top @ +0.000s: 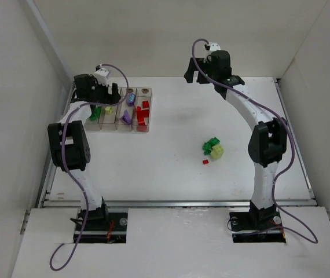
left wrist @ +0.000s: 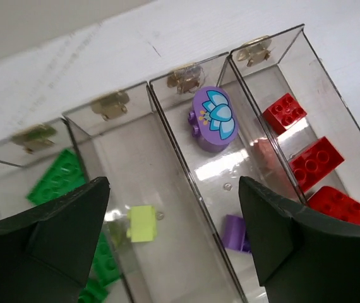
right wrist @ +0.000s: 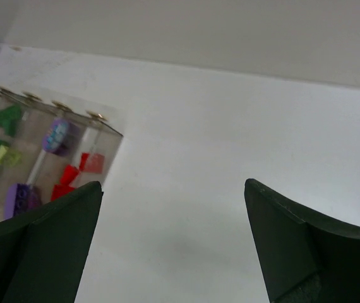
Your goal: Sort the legos into containers by color
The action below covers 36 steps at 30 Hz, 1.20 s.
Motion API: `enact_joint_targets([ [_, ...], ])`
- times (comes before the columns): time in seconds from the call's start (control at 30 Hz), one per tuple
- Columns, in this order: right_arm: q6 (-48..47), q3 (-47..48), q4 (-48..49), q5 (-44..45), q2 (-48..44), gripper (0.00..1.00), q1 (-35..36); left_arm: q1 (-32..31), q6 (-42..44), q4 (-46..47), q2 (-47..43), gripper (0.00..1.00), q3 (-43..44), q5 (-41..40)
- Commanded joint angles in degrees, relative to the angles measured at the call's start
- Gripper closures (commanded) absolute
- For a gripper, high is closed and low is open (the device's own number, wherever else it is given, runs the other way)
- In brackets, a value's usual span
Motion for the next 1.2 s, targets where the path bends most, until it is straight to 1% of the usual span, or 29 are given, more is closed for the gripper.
enact_joint_targets([
  [0.0, -0.8, 7.4, -17.3, 7.6, -2.7, 0.01, 0.1, -3.3, 13.0, -1.2, -12.3, 0.19, -1.6, -2.6],
  [0.03, 0.5, 8.4, -21.3, 9.8, -2.7, 0.01, 0.1, -4.0, 18.1, -1.2, -14.3, 0.19, -4.8, -4.8],
  [0.07, 1.4, 8.5, -24.9, 14.2, -2.7, 0.01, 0.1, -4.6, 20.5, 0.0, -16.2, 0.19, -6.8, -5.3],
  [0.1, 2.1, 7.9, -27.9, 16.0, -2.7, 0.01, 0.1, -5.2, 22.6, 0.6, -20.5, 0.18, -8.8, -5.3],
  [0.13, 2.8, 6.7, -32.8, 17.6, -4.0, 0.01, 0.1, -6.4, 24.8, 1.1, -22.6, 0.01, -11.0, -5.3],
  [0.17, 2.8, 5.2, -34.9, 18.8, -4.8, 0.01, 0.1, -6.9, 28.8, 1.7, -24.8, 0.01, -15.7, -5.3],
  [0.2, 3.7, 3.5, -36.8, 21.1, -5.5, 0.01, 0.1, -6.9, 30.5, 3.0, -26.9, 0.01, -18.1, -4.5],
  [0.23, 4.4, -0.4, -39.7, 22.0, -6.3, 0.01, 0.1, -7.8, 32.1, 3.0, -30.8, 0.01, -20.2, -3.9],
  [0.27, 5.0, -2.6, -40.6, 22.0, -7.9, 0.01, 0.1, -8.3, 33.0, 3.6, -32.5, 0.01, -24.2, -3.4],
  [0.37, 7.3, -10.6, -42.5, 22.6, -9.8, 0.01, 0.1, -8.9, 33.0, 4.1, -37.6, 0.01, -28.9, -1.6],
  [0.4, 7.3, -12.3, -42.5, 22.6, -10.4, 0.01, 0.1, -8.9, 32.2, 4.1, -38.4, 0.01, -31.2, -0.5],
  [0.47, 7.9, -16.4, -42.5, 21.9, -10.4, 0.01, 0.1, -9.4, 29.8, 4.1, -40.7, 0.01, -32.8, 0.6],
  [0.57, 7.3, -19.3, -43.1, 20.8, -9.8, 0.01, -0.4, -10.1, 27.1, 5.9, -44.3, 0.01, -36.5, 0.6],
  [0.67, 6.0, -20.4, -43.8, 18.1, -8.4, 0.01, -0.4, -10.6, 26.5, 5.9, -47.4, 0.01, -39.5, 0.6],
  [0.77, 5.4, -22.7, -42.4, 16.8, -6.9, 0.06, -0.4, -11.1, 25.0, 5.9, -50.8, 0.01, -41.3, -0.2],
  [0.8, 5.4, -23.9, -41.8, 16.0, -6.9, 0.11, -0.4, -11.1, 25.0, 5.9, -52.1, 0.01, -42.2, -0.8],
  [0.9, 4.9, -25.2, -40.0, 13.9, -6.9, 0.20, -0.4, -11.1, 24.3, 5.3, -53.2, 0.01, -43.4, -1.3],
  [1.07, 4.9, -26.3, -39.3, 10.8, -4.8, 0.21, -0.4, -11.1, 23.2, 4.8, -55.1, 0.01, -43.4, -1.9],
  [1.1, 4.9, -26.3, -39.3, 10.1, -4.8, 0.25, -0.4, -11.1, 23.2, 4.8, -55.1, 0.01, -43.4, -2.4],
  [1.13, 4.9, -26.8, -38.7, 9.4, -4.8, 0.33, -0.4, -11.1, 23.2, 4.8, -55.1, 0.01, -43.4, -2.4],
  [1.17, 4.9, -26.8, -38.7, 9.4, -5.3, 0.39, -0.4, -11.1, 23.2, 4.8, -55.1, 0.01, -43.4, -2.4],
])
